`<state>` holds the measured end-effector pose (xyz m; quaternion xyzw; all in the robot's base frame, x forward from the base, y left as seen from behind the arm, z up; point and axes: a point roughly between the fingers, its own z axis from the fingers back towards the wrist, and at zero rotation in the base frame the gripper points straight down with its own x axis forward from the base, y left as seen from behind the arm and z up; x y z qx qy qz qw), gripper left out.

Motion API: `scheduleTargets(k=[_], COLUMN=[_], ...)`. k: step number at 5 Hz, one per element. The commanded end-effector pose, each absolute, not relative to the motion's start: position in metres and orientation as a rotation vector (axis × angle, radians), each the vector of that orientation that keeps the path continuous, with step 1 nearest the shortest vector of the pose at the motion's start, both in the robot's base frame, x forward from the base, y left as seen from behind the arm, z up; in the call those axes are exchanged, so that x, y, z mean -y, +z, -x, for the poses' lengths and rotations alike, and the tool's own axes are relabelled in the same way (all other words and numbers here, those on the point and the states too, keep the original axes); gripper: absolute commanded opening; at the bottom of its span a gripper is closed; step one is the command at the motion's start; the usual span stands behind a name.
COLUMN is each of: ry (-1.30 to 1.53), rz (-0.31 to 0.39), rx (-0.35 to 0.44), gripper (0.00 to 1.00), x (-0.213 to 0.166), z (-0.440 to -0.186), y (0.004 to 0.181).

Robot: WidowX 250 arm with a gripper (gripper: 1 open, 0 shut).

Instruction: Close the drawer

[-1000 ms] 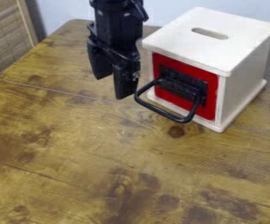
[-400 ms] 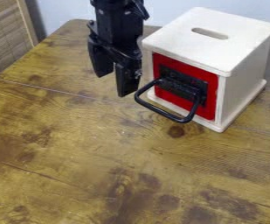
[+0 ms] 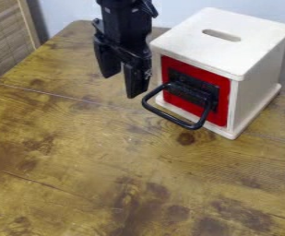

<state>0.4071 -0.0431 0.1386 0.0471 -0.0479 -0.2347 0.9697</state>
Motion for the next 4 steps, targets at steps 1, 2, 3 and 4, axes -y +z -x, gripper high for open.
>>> scheduleTargets(k=[1,2,3,4], ry=[-0.438,-0.432,-0.421,-0.339], rz=[-0.108,-0.102,-0.106,-0.121], rx=[0.178,0.176,0.177,0.176], gripper=[1.0,1.0,1.0,1.0], x=[0.0307,0.0258,0.021,0.0216], z=[-0.4076,-0.4056,-0.4042,-0.4079], y=[0.164,0.1622,0.1612,0.155])
